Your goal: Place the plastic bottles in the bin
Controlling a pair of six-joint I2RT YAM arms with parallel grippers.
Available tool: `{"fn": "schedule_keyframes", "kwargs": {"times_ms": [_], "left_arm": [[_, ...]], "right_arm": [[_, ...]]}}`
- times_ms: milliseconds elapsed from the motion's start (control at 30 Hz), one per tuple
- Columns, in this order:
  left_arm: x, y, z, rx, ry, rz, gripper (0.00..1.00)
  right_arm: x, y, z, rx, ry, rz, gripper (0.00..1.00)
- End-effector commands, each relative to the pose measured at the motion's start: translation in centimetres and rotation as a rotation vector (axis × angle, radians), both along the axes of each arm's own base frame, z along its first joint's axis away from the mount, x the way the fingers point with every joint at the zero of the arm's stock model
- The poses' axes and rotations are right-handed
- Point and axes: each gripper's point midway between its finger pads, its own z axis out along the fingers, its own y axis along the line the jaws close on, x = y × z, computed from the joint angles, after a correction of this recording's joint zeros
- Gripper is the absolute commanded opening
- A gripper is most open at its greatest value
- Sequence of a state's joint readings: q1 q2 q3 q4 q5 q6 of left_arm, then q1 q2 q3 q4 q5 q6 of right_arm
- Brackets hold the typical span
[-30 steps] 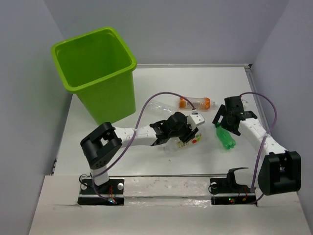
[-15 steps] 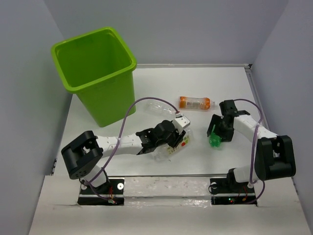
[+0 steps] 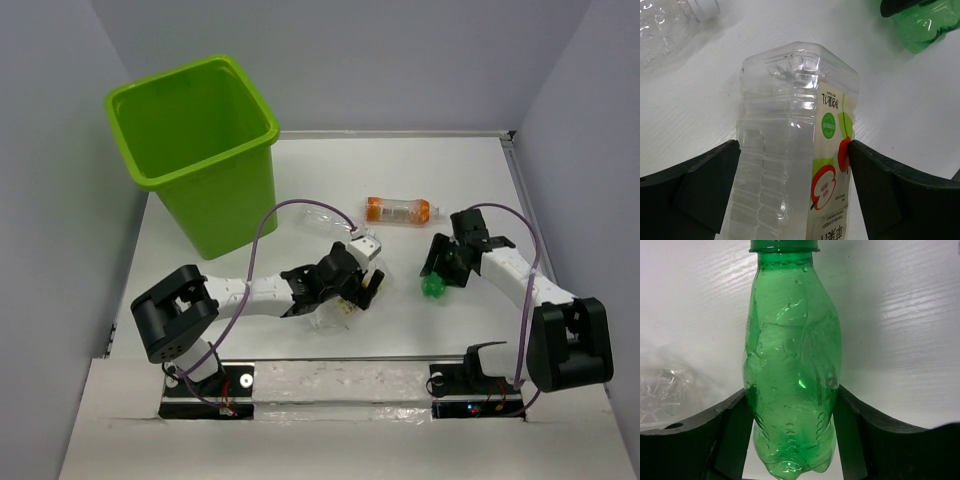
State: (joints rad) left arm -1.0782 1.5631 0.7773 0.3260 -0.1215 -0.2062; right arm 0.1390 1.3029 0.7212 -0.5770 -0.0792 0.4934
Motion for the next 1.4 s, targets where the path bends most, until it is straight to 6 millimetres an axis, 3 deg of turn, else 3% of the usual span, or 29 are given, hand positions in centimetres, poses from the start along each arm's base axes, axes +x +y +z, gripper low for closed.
{"fn": "schedule_keyframes", "kwargs": {"times_ms": [0,100,167,433,667,700,733,767,833,867,900,933,1000,1367], "left_arm": [[-0.1,1.2,-1.3,0.076,0.051,0.053,0.99],[0.1,0.8,-0.2,0.054,0.046,0.064,0.99],[-0.3,0.7,-0.5,0.062,0.065,0.043,0.99],[-1.4,2.4,-6.3,0.226,0.155,0.037,0.99],[-1.4,2.7,-8.3,0.295,0.172,0.038,0.97],[-1.4,2.8,-8.2,0.296,0.171,0.038,0.91],[-1.2,2.8,-8.0,0.294,0.16,0.044,0.74],[-1.2,2.8,-7.8,0.29,0.157,0.045,0.64],[-1.1,2.9,-6.9,0.266,0.147,0.053,0.44],[-1.3,2.8,-6.2,0.239,0.143,0.055,0.18],[-1.4,2.8,-5.8,0.223,0.141,0.055,0.17],[-1.6,2.9,-5.6,0.213,0.144,0.054,0.07],[-2.2,3.2,-4.9,0.184,0.155,0.052,0.0],[-3.7,3.5,-0.3,0.053,0.155,0.038,0.0]], "right_arm": [[0.9,0.6,2.0,0.029,-0.114,0.014,0.61],[0.9,0.7,2.2,0.042,-0.132,0.013,0.61],[0.7,1.2,2.2,0.061,-0.144,0.024,0.61],[0.8,1.8,2.4,0.099,-0.181,0.027,0.6],[1.3,2.4,2.4,0.133,-0.199,0.034,0.6],[1.2,2.7,2.3,0.136,-0.2,0.042,0.6],[1.4,2.9,2.5,0.147,-0.212,0.04,0.59],[1.5,3.0,2.6,0.157,-0.222,0.038,0.56],[1.7,3.3,3.1,0.183,-0.26,0.034,0.37],[1.8,3.4,4.1,0.2,-0.3,0.013,0.26],[1.8,3.4,4.7,0.205,-0.321,0.015,0.22],[1.7,3.5,5.2,0.217,-0.339,0.011,0.21],[1.5,3.8,6.8,0.244,-0.389,0.025,0.21],[0.3,3.8,11.7,0.271,-0.523,0.046,0.21]]}}
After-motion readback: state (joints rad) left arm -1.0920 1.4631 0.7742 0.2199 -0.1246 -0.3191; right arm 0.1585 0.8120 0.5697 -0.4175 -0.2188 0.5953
